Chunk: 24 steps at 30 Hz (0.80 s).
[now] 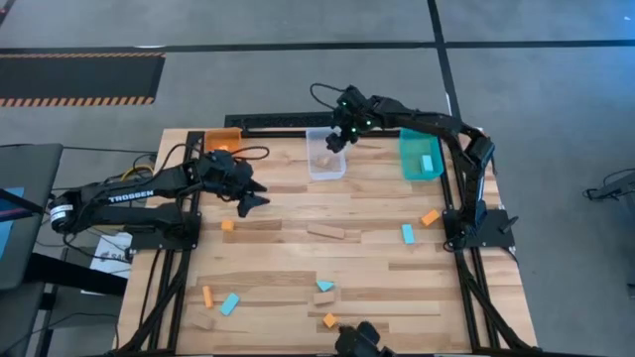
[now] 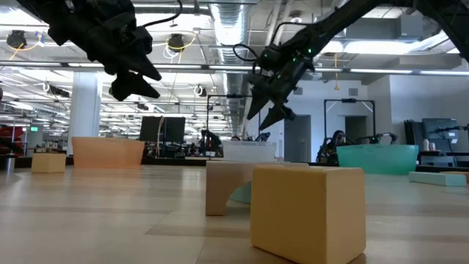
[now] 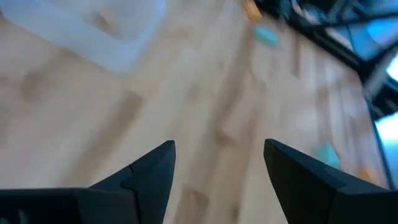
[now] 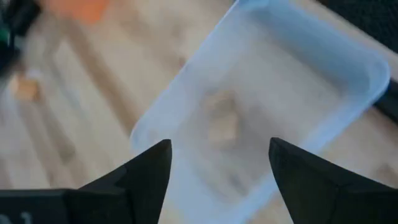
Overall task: Sort & place blocks by color
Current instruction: Put the orange rectangle block into the orange bin
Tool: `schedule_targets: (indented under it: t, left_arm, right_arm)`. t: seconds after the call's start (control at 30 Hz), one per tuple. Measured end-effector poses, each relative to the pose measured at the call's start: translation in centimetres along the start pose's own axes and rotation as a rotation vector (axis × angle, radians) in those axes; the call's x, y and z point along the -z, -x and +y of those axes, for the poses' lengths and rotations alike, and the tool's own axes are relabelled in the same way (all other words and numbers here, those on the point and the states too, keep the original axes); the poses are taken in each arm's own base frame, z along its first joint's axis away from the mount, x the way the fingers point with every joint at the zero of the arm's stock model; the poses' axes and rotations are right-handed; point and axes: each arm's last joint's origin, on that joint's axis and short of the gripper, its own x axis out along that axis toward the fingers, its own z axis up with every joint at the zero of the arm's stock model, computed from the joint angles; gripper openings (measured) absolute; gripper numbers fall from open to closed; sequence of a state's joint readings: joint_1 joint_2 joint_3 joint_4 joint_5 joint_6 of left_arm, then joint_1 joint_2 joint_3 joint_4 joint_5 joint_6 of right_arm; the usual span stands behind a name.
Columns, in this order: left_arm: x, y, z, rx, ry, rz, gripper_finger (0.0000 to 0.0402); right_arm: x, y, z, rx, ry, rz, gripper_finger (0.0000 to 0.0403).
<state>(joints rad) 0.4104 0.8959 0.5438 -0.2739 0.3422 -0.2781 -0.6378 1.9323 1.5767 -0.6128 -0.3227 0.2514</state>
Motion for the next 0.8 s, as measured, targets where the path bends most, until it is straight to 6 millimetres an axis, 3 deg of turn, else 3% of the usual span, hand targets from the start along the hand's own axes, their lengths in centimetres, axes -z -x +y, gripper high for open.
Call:
schedule_targets:
  t: [0.23,0.5,0.63,0.8]
  left_arm:
    - [2.8,-0.1,-1.3,0.136,0.006,0.296,0.0233]
    - [6.2,-0.1,-5.8,0.227,0.137,0.582,0.0233]
    - [7.7,0.2,-7.4,0.109,0.483,0.740,0.0233]
    - [8.7,0.5,-8.8,-0.016,0.847,0.868,0.0233]
  right_arm:
    - [2.4,4.6,4.9,0.004,0.181,0.120,0.0291]
    - [4.6,9.7,10.2,-0.020,0.356,0.054,0.0291]
    - [5.1,11.2,11.0,-0.026,0.402,0.019,0.0291]
    - [5.2,11.6,11.2,-0.031,0.461,0.011,0.0291]
